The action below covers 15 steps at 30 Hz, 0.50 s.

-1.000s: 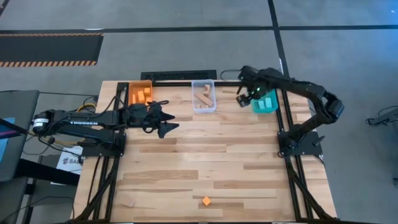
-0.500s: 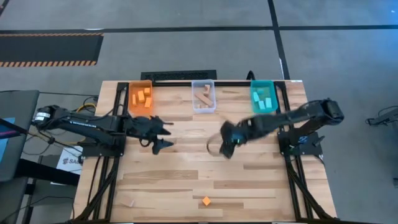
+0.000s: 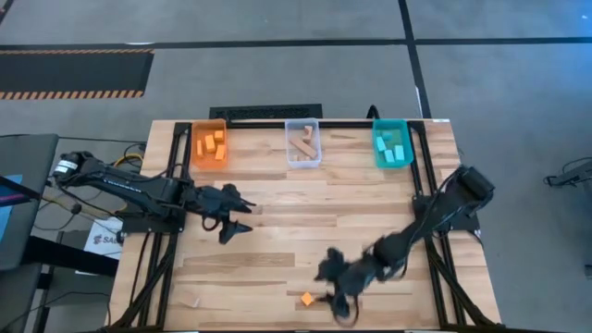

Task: Sort & place blocks by color
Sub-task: Put the orange square block into the orange bin

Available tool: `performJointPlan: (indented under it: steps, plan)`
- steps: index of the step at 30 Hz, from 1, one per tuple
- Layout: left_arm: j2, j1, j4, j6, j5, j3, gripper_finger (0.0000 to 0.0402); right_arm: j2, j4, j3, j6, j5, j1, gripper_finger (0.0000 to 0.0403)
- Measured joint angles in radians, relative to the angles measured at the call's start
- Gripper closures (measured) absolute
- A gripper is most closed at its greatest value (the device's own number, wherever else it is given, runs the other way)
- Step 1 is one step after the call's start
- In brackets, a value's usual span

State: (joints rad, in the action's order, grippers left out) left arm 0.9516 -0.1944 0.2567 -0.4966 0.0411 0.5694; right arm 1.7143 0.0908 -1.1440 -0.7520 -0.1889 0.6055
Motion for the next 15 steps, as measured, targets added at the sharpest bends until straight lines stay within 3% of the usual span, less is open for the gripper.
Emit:
performJointPlan:
  steps: [5, 9, 15]
  plan:
    - [0.000, -0.018, 0.001, 0.008, 0.017, 0.000, 0.0098, 0.169, -0.031, -0.116, 0.349, 0.005, 0.066, 0.0106]
    - [0.000, -0.021, 0.000, 0.022, 0.024, 0.000, 0.0098, 0.254, 0.114, -0.235, 0.612, 0.006, 0.065, 0.0112]
    - [0.000, -0.021, 0.001, 0.022, 0.028, 0.000, 0.0098, 0.304, 0.274, -0.305, 0.729, 0.060, 0.001, 0.0112]
